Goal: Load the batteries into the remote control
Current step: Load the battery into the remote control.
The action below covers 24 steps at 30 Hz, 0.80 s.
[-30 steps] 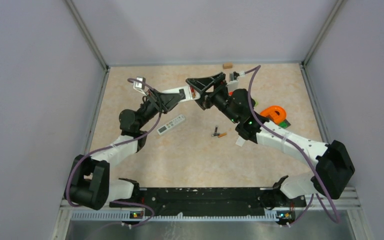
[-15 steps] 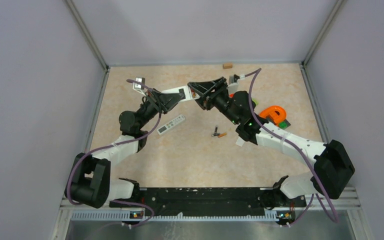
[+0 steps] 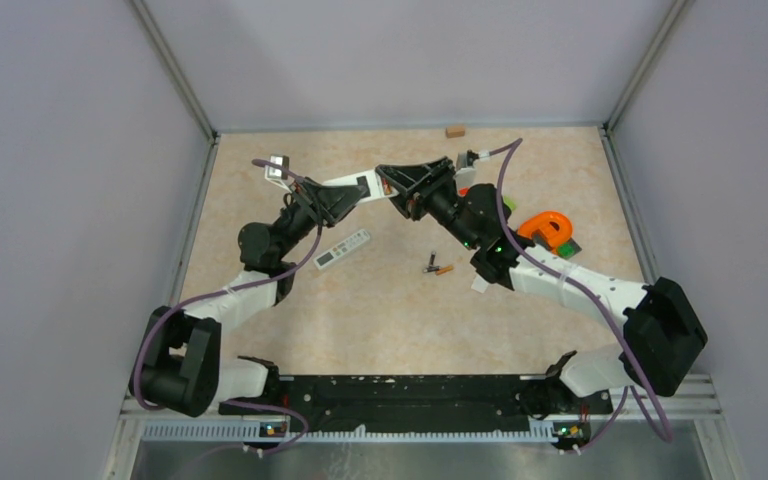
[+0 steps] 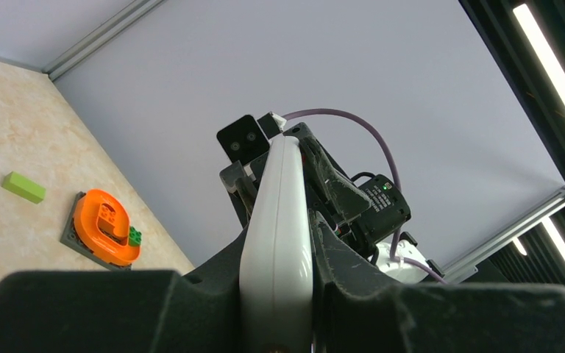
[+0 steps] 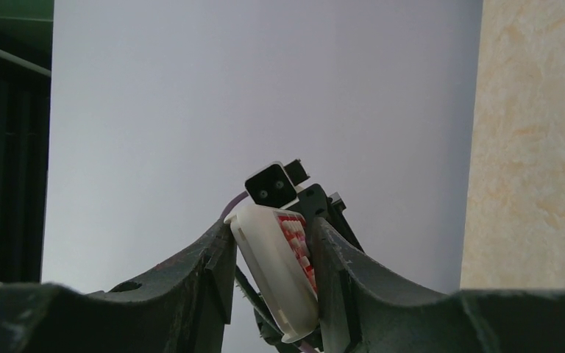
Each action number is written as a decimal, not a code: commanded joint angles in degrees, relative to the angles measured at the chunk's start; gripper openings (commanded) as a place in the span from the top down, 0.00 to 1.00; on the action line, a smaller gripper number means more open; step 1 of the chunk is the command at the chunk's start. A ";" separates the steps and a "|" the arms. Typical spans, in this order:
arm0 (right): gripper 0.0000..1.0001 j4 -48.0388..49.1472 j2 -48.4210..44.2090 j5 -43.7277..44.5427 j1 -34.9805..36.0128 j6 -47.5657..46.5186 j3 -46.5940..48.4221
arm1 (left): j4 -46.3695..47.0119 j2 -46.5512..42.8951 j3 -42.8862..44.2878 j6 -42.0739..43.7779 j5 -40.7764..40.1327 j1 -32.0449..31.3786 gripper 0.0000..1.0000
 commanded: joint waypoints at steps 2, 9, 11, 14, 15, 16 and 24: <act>0.62 6.23 -0.62 -1.51 -0.23 1.67 -0.53 | 1.64 -1.16 -0.26 1.02 -1.08 0.12 1.00; 0.70 5.42 -0.65 -1.69 -0.17 1.14 -0.74 | -0.11 -1.82 0.62 0.45 -2.10 0.12 1.00; 0.72 5.24 -0.65 -1.85 -0.24 0.85 -0.83 | -1.39 -2.26 1.19 0.37 -2.23 0.17 1.00; 0.74 5.15 -0.71 -1.95 -0.20 -0.21 -0.93 | -4.78 -3.23 1.95 0.85 -2.62 0.12 1.00; 0.75 5.22 -0.78 -1.91 -0.21 -0.48 -1.00 | -5.96 -3.58 2.15 1.07 -2.75 0.12 1.00; 0.74 5.29 -0.88 -1.76 -0.25 -0.84 -1.15 | -6.99 -3.82 2.29 1.43 -2.92 0.12 1.00; 0.19 11.18 -2.56 -1.29 -0.91 -6.95 -3.27 | -10.29 -5.07 2.05 3.33 -3.33 0.12 1.00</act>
